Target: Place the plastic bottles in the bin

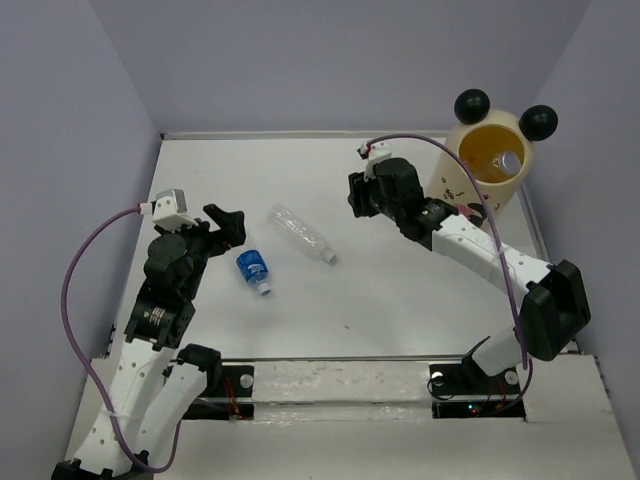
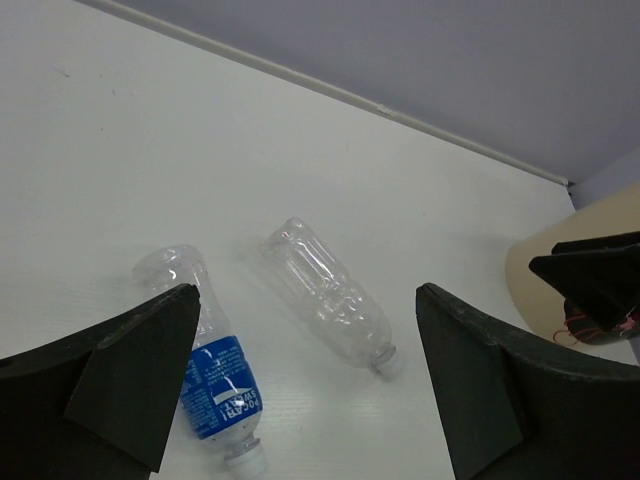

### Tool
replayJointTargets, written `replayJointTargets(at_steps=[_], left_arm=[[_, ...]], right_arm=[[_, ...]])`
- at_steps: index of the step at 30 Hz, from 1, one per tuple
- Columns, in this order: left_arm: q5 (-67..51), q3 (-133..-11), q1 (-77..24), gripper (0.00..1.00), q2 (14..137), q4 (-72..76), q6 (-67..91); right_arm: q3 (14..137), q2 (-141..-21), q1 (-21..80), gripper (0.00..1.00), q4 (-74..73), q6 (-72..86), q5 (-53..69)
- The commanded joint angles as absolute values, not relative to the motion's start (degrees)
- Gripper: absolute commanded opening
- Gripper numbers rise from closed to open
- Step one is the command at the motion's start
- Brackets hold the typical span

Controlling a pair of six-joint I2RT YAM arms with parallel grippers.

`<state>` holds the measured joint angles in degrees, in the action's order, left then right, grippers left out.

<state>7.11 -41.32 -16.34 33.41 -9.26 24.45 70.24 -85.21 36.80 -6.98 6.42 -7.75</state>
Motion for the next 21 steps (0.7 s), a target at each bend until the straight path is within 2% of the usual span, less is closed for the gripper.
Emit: replayJointTargets(at_steps=[1, 3, 4, 5, 6, 7, 9, 10, 11, 15, 21], left_arm=[[5.9, -42.4, -15.8, 0.99, 33.9, -7.0, 23.2], [5.0, -42.4, -15.4, 0.99, 34.3, -6.9, 23.3], [4.5, -42.5, -15.2, 0.99, 34.5, -6.9, 23.3], [4.4, -42.5, -15.0, 0.99, 34.5, -6.9, 23.3], [4.3, -42.5, -14.9, 0.99, 34.5, -6.8, 23.3], [4.4, -42.5, -14.8, 0.99, 34.5, -6.9, 23.2], [4.5, -42.4, -14.4, 0.99, 34.5, -6.9, 23.2], [4.8, -42.4, -14.3, 0.99, 34.4, -6.8, 23.2], [4.9, -42.5, -14.2, 0.99, 34.3, -6.9, 23.1], [5.3, -42.6, -13.4, 0.99, 33.9, -6.9, 23.0], [4.7, -42.5, -13.3, 0.99, 34.2, -6.9, 22.9]], right_arm=[[72.2, -80.2, 35.5, 0.41, -9.8, 4.8, -14.1], [72.6, -79.1, 35.5, 0.33, -10.5, 4.1, -12.2], [73.2, -79.4, 35.5, 0.33, -12.7, 3.3, -9.5], [74.3, -80.2, 35.5, 0.38, -14.8, 2.9, -5.9], [77.7, -81.9, 35.5, 0.44, -17.1, 2.6, 2.8], [79.8, -86.5, 36.3, 0.58, -21.8, 1.6, 6.6], [84.3, -91.5, 37.6, 0.70, -24.2, 0.6, 10.4], [85.5, -95.6, 38.2, 0.81, -24.3, -2.1, 10.4], [86.9, -97.7, 38.8, 0.84, -24.8, -2.7, 10.8], [99.0, -108.9, 39.3, 0.92, -29.1, -5.0, 17.0], [124.1, -129.0, 42.4, 0.93, -41.2, -8.6, 18.5]])
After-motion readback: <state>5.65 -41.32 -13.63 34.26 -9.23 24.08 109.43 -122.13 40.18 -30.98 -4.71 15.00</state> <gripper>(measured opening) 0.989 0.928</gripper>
